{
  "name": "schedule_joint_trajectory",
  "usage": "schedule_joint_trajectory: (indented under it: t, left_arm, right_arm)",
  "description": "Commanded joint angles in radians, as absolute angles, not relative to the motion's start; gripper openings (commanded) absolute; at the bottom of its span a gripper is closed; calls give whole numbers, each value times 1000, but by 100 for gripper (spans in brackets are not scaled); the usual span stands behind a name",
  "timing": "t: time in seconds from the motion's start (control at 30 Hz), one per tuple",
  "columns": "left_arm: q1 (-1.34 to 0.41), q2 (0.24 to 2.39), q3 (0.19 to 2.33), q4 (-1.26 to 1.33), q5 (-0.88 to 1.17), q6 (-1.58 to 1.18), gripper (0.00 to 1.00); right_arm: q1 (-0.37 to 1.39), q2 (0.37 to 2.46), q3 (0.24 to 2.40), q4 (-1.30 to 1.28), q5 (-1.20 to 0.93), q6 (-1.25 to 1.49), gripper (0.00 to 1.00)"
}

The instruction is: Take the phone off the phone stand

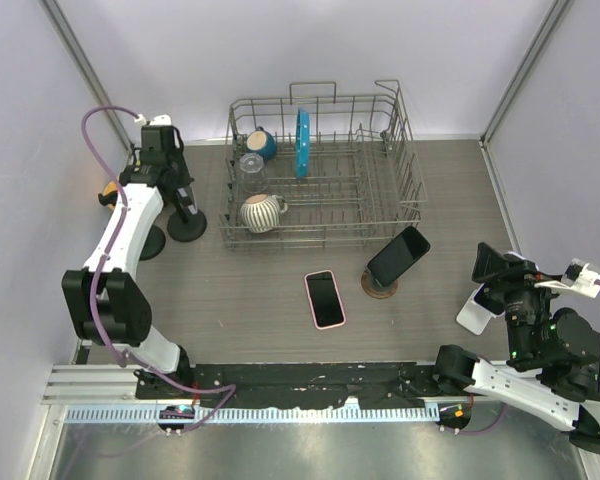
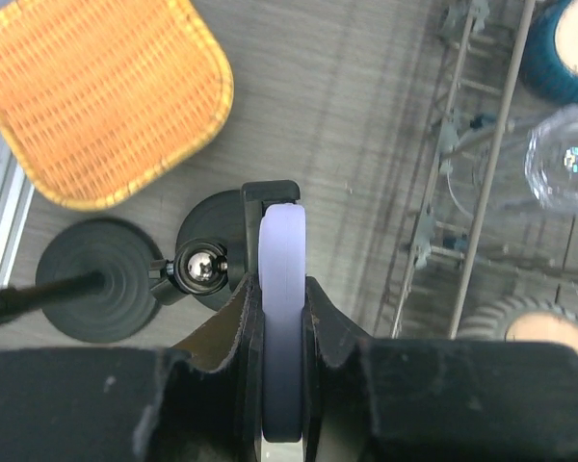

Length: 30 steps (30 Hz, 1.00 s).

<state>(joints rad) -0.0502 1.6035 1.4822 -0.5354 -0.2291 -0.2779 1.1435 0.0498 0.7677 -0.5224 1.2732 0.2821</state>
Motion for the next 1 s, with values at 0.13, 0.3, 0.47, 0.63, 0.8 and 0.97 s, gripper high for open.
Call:
schedule_joint_trajectory:
  t: [0.13, 0.3, 0.47, 0.63, 0.8, 0.97]
  left_arm:
    - [-75, 1321, 1417, -662, -192, -321, 0]
    - [-153, 1163, 1326, -753, -199, -351, 0]
    - [-276, 1025, 1241, -802, -190, -445, 0]
    - [-498, 973, 1181, -778, -207, -560, 0]
    - [-786, 1063, 1212, -752, -412, -603, 0]
    - [-885, 1183, 1242, -712, -455, -617, 0]
  right_arm:
    - [1150, 43, 767, -492, 1266, 261, 69]
    - [1150, 49, 769, -492, 1264, 256, 69]
    - [1152, 58, 769, -494, 1259, 255, 68]
    - [1150, 81, 764, -495, 1246, 249, 68]
    - [1150, 123, 767, -500, 1216, 242, 68]
    - [1150, 138, 770, -517, 1206, 247, 68]
